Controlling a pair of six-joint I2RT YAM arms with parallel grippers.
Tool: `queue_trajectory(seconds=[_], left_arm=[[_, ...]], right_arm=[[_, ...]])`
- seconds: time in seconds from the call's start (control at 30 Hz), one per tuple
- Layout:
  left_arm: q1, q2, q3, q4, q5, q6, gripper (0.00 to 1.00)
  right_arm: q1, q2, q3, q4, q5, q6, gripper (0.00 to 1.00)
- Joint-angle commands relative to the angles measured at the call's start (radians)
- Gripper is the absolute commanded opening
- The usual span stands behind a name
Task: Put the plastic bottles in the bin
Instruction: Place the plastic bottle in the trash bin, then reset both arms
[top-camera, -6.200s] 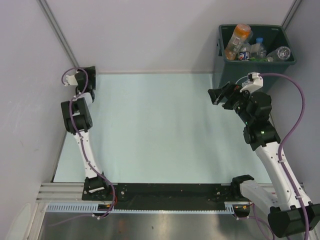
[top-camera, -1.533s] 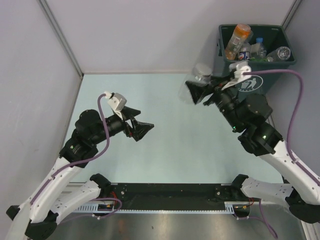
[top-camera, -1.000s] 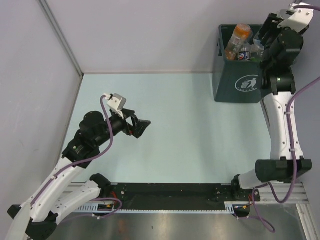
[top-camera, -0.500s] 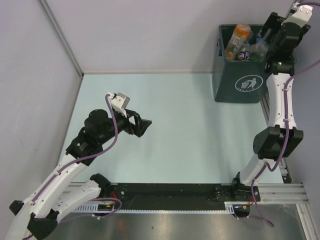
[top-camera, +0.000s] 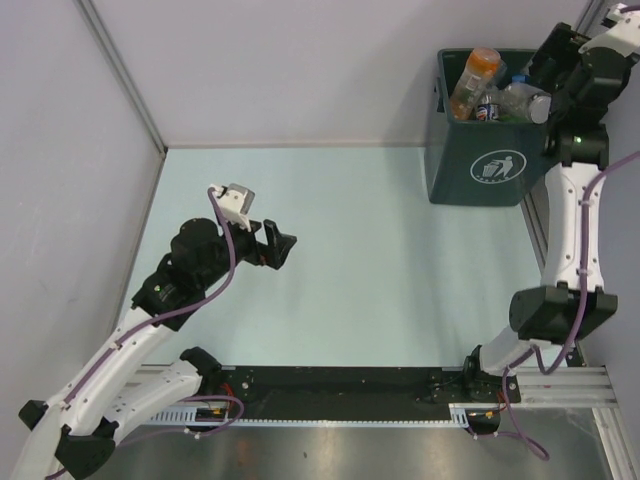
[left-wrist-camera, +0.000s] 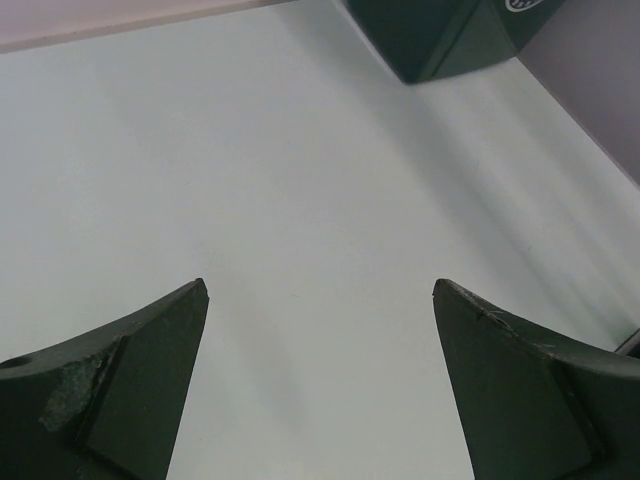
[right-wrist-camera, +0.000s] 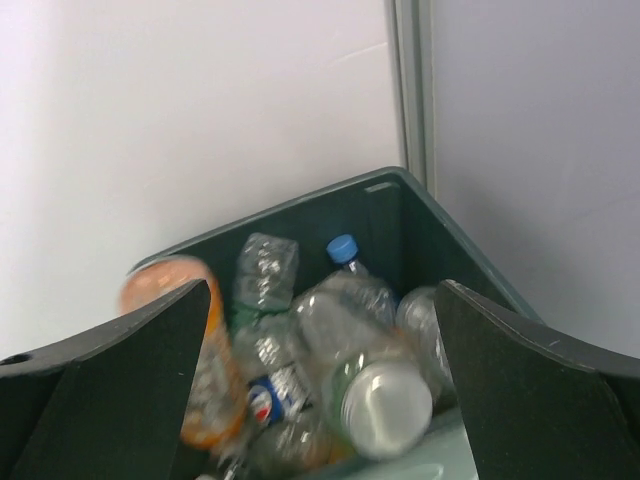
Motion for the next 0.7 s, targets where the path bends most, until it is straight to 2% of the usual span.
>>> queue_trajectory(seconds=[0.0,0.33,0.57,0.67], left_arm=[[-0.003,-0.022,0.046,-0.025,-0.1,-0.036,1.0],[-0.003,-0.076,0.03,-0.12,-0.169,-0.067,1.0],[-0.003,-0.117,-0.021,-0.147,-0.235,-0.073,1.0],[-0.003,-0.123,-0.033,-0.147,-0.247,-0.082,1.0]], right_arm=[[-0.004,-0.212,-0.093,-0.107,-0.103,0.063,1.0],[-0.001,-0.583,-0.36,-0.352,-0.358,0.167,1.0],[0.04,-0.778,-0.57,-0.408,-0.424,0.305,1.0],[0.097,-0.834,-0.655,-0.452,-0.393,0.325,1.0]])
